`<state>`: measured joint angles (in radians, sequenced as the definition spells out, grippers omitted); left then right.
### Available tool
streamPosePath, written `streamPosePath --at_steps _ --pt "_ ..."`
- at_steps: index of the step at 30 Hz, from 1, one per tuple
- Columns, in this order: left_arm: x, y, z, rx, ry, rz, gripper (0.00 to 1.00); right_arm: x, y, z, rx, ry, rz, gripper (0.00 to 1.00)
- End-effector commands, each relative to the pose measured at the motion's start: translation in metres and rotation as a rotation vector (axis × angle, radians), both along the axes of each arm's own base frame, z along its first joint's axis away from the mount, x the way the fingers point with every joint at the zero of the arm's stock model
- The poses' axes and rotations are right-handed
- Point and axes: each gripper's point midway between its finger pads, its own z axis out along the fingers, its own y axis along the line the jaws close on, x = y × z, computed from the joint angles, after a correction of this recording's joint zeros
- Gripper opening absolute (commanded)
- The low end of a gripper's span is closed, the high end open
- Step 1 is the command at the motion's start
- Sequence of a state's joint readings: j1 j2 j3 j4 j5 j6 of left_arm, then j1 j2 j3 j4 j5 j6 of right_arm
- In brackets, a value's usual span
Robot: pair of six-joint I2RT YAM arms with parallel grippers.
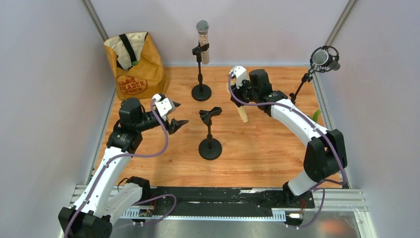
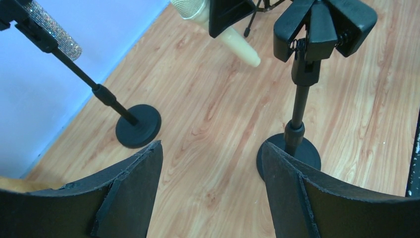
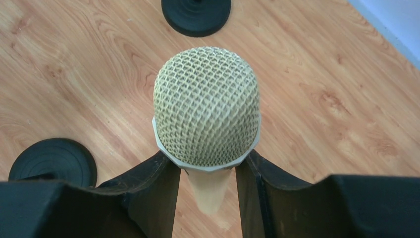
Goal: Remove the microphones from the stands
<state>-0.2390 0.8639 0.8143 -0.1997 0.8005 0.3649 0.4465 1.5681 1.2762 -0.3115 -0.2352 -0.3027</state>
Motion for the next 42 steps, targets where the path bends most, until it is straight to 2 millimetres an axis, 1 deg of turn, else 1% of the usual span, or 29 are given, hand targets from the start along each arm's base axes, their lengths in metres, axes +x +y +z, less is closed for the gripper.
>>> streamPosePath --at_steps 1,3,7,10,14,16,17,20,21,24,25,27,29,34,38,40,42 --pt "0.004 0.0 0.008 -0.039 -0.034 0.012 0.8 0.003 -0.002 -0.006 0.014 0.038 -0.044 0.45" --pt "0.003 0.0 0.005 -0.046 -0.026 0.009 0.8 0.003 -0.002 -0.02 0.001 0.065 -0.041 0.45" --pt "0.005 0.002 0.005 -0.057 -0.027 0.016 0.8 0.002 0.006 -0.049 -0.005 0.141 -0.017 0.44" --pt "0.005 0.003 0.006 -0.064 -0.022 0.018 0.8 0.002 0.011 -0.058 0.008 0.175 0.001 0.43" --pt "0.007 0.004 0.006 -0.072 -0.017 0.025 0.8 0.0 0.022 -0.065 0.04 0.217 0.032 0.41" --pt "0.008 0.004 0.006 -0.078 -0.01 0.028 0.81 0.001 0.023 -0.074 0.026 0.232 0.035 0.42" --pt "0.008 0.005 0.007 -0.082 -0.01 0.03 0.81 0.002 0.022 -0.079 0.013 0.233 0.034 0.44" --pt "0.008 0.006 0.007 -0.087 -0.009 0.031 0.81 0.002 0.02 -0.097 -0.026 0.246 0.051 0.62" --pt "0.008 0.005 0.007 -0.088 -0.003 0.028 0.81 0.004 0.02 -0.1 -0.033 0.246 0.052 0.67" --pt "0.01 0.005 0.004 -0.092 0.003 0.027 0.81 0.007 0.023 -0.114 -0.046 0.263 0.073 0.75" --pt "0.01 0.004 0.004 -0.093 0.005 0.026 0.81 0.008 0.024 -0.118 -0.057 0.266 0.08 0.76" --pt "0.01 0.005 0.004 -0.094 0.003 0.029 0.81 0.006 0.026 -0.127 -0.061 0.287 0.097 0.76" --pt "0.01 0.005 0.003 -0.093 0.005 0.031 0.81 -0.003 0.03 -0.134 -0.052 0.322 0.137 0.75" --pt "0.013 0.005 -0.002 -0.097 0.018 0.038 0.81 -0.024 0.039 -0.137 -0.03 0.367 0.216 0.7" --pt "0.015 0.007 -0.004 -0.096 0.026 0.055 0.81 -0.043 0.04 -0.14 -0.033 0.397 0.307 0.69" --pt "0.015 0.007 -0.003 -0.097 0.025 0.056 0.81 -0.046 0.039 -0.143 -0.048 0.397 0.313 0.68" --pt "0.015 0.007 -0.003 -0.1 0.03 0.06 0.81 -0.045 0.037 -0.152 -0.076 0.407 0.297 0.66"
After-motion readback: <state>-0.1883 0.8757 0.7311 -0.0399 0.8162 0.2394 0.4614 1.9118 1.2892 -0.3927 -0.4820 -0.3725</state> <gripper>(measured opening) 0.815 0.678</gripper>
